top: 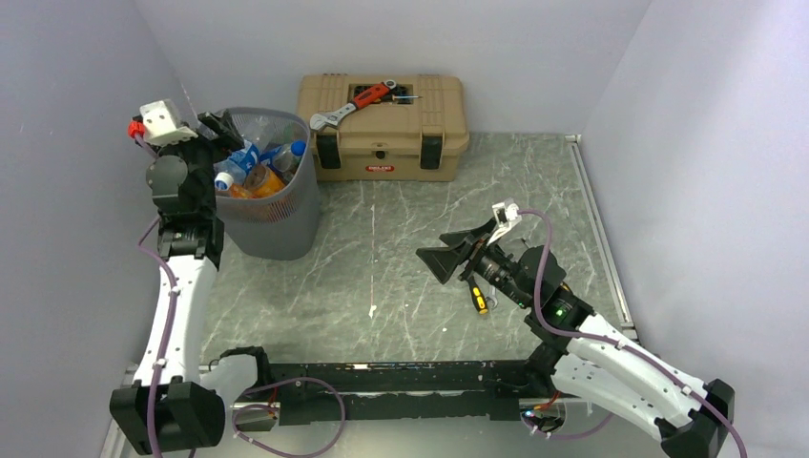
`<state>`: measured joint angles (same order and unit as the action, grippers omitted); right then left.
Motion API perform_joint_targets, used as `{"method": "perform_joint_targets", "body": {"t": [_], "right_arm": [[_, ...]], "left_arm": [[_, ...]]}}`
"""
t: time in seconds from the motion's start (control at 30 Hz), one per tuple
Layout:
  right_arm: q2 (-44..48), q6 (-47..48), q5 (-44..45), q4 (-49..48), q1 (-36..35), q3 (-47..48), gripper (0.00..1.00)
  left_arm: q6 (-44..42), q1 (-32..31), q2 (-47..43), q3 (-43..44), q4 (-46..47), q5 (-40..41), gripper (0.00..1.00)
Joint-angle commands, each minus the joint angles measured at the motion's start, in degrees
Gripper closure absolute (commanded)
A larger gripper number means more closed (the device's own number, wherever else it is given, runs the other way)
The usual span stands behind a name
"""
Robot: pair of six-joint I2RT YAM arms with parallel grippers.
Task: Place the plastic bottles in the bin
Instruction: Place the plastic bottle in the trash bin, then reset both arms
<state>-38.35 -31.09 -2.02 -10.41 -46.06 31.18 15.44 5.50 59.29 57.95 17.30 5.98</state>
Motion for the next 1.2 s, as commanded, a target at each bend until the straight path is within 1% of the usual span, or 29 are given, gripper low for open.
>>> {"method": "perform_joint_targets", "body": {"t": [0.0,0.03,0.07,0.13,0.17,0.23,0.37,0.53,0.67,0.77,0.83,0.97,1.0,1.03,1.07,1.17], "right_arm": [[-0.76,-0.19,-0.85,-2.46,-0.17,1.58,0.08],[-1.07,-0.2,-0.88,-2.24,-0.18,1.72,0.08],[-1.46,-0.2,-0.76,-1.96,-0.17,1.93,0.09],[-2.15,0.08,-0.38,-1.08,-0.18,2.35,0.08],[-2.5,0.21,-0.31,-0.76,-0.19,2.53,0.08],[-3.11,0.4,-0.21,-0.62,-0.17,2.57,0.09],[-4.36,0.45,-0.56,-0.89,-0.21,2.89,0.08],[-4.24,0.24,-0.34,-0.21,-0.2,2.93,0.08],[-2.08,0.52,0.7,1.12,-0.2,2.57,0.08],[-1.13,1.15,1.3,2.41,-0.21,2.72,0.08],[-0.74,1.49,1.55,2.97,-0.21,2.89,0.08],[0.1,2.05,1.91,4.79,-0.17,3.63,0.08],[0.38,2.34,2.93,5.4,-0.18,3.89,0.08],[0.8,2.84,3.71,6.26,-0.21,4.47,0.07],[1.01,3.38,4.45,7.38,-0.17,4.99,0.07],[1.85,5.57,6.86,11.26,-0.17,7.23,0.04]], "left_arm": [[-1.17,-0.12,-0.87,4.8,-10.48,1.78,0.14],[0.01,-0.08,-0.57,6.48,-13.81,1.29,0.16],[1.33,-0.12,0.06,8.71,-21.09,0.98,0.17],[4.15,-0.35,2.41,15.39,-32.53,0.48,0.18],[4.73,-0.5,3.96,17.65,-37.0,-0.19,0.19],[4.58,-0.81,6.63,20.28,-42.35,-1.15,0.19],[2.89,-1.24,9.73,20.07,-42.31,-2.11,0.2],[3.22,-1.46,16.35,21.89,-45.56,-3.92,0.28],[3.78,-1.56,15.29,17.8,-41.02,-3.61,0.34],[3.47,-1.8,15.49,18.32,-40.62,-4.01,0.36],[3.18,-2.08,15.78,19.6,-41.45,-3.92,0.34],[2.66,-3.0,13.02,20.12,-40.09,-2.11,0.19],[2.47,-3.27,12.03,20.33,-39.69,-1.63,0.15],[2.44,-3.56,10.96,20.95,-39.68,-1.06,0.03],[2.34,-3.83,9.57,21.68,-39.95,-0.79,0.01],[1.97,-4.79,6.14,23.33,-40.05,-1.23,0.01]]}}
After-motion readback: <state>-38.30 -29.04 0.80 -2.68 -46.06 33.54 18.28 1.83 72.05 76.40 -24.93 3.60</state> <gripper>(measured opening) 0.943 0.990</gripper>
